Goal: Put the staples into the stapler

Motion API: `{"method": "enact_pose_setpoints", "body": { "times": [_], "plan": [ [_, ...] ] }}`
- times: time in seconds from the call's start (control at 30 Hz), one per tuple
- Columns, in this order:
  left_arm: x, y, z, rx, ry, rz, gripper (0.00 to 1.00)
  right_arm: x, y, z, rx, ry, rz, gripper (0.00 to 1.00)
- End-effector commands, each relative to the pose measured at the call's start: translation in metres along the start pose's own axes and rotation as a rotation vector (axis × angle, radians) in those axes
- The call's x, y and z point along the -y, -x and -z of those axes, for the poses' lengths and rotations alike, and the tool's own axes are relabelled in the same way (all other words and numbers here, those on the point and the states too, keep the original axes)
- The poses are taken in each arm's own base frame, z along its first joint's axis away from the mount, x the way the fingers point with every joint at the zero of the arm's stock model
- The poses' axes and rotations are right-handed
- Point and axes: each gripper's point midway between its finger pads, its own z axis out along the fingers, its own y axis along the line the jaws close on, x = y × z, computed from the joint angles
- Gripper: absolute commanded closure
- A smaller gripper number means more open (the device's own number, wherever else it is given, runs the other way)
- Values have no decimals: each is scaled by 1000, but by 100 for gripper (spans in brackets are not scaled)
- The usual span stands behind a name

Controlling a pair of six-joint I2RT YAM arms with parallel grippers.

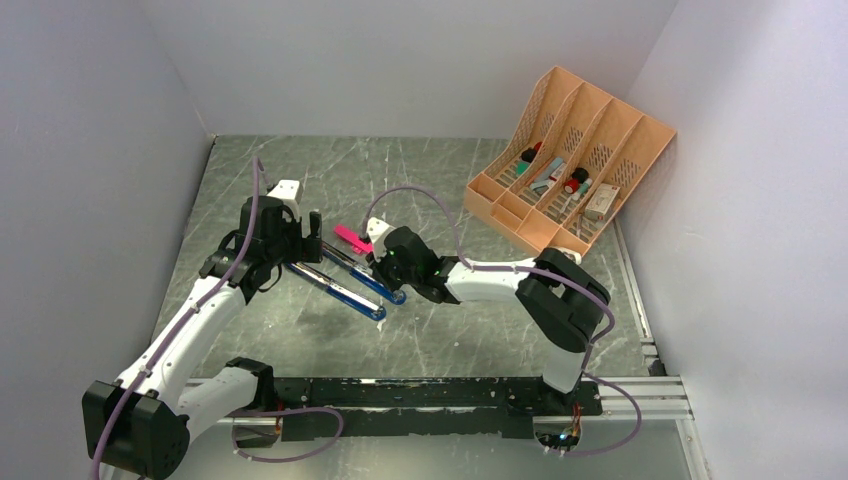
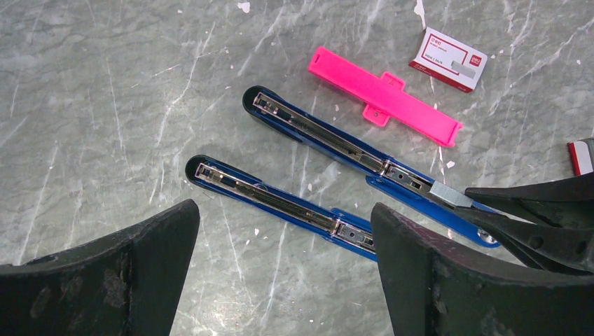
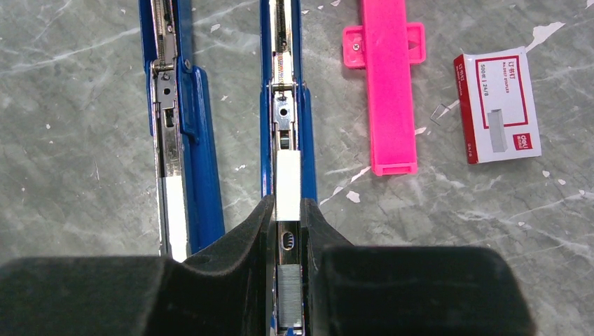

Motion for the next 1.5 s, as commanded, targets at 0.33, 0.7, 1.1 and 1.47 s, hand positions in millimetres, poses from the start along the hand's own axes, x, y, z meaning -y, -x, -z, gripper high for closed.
{"method": "enact_pose_setpoints", "body": {
  "times": [0.33, 0.7, 1.1, 1.47],
  "plan": [
    [3, 10, 0, 32, -17, -5, 4, -1, -3, 1, -3, 10, -5, 100],
    [3, 9, 0, 30, -17, -6, 4, -3, -4, 2, 0, 23, 0, 100],
    [3, 9, 0, 30, -19, -6, 4, -5, -4, 2, -3, 37, 11, 100],
    [3, 9, 0, 28, -18, -6, 4, -5, -9, 1, -20, 39, 12, 100]
  ]
}}
